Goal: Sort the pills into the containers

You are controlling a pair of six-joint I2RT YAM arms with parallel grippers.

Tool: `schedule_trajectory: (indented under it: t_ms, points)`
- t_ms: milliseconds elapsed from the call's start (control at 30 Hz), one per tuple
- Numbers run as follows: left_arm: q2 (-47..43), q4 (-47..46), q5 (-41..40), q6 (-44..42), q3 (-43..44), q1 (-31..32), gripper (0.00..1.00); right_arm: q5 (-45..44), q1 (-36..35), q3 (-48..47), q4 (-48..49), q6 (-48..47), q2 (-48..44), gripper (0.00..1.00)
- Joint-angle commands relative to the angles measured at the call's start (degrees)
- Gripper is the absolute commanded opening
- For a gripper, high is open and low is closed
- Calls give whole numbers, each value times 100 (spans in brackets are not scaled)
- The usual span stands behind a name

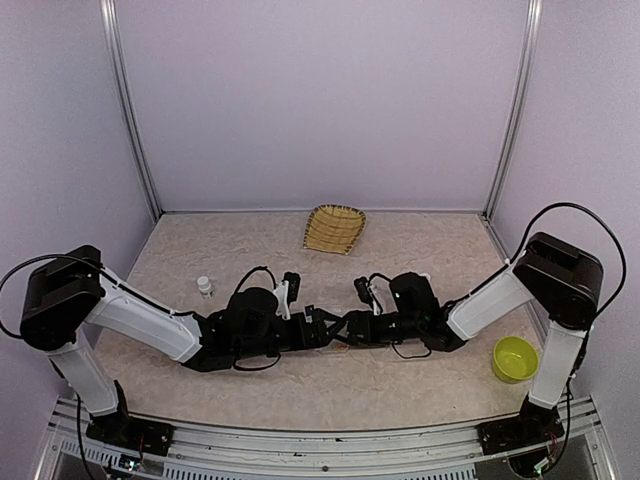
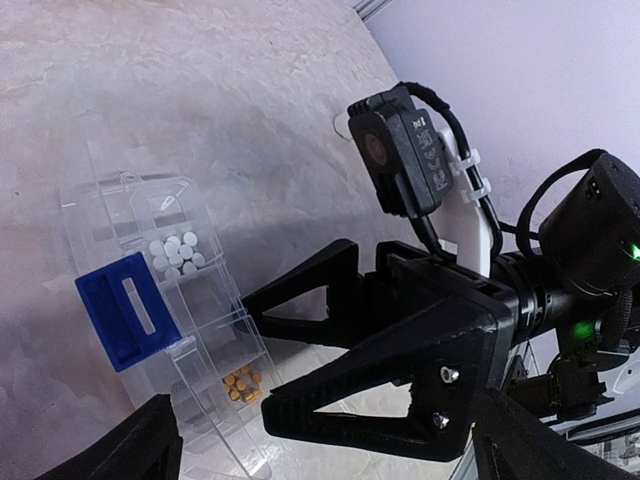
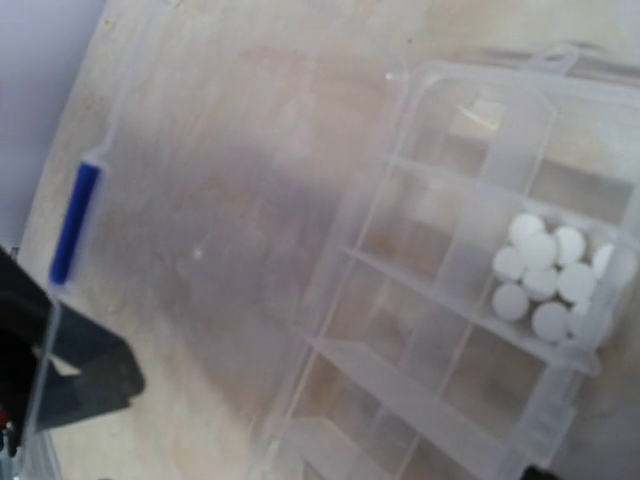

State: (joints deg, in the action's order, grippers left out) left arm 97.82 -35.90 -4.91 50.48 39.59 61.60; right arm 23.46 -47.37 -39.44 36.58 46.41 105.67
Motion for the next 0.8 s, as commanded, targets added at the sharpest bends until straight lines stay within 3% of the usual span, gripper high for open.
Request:
schedule_trajectory:
  t_ms: [0, 467, 700, 767]
  points:
    - [140, 7, 82, -92, 128, 58, 99, 246, -53, 162, 752, 300, 154, 87]
    - [337, -55, 218, -50, 180, 78, 99, 553, -38, 390, 1793, 831, 392, 94]
    - [344, -134, 205, -53, 146, 70, 99, 643, 8, 441, 2017, 988, 504, 93]
    - [322, -260, 215, -40, 77, 71, 99, 634, 3, 383, 1878, 975, 540, 88]
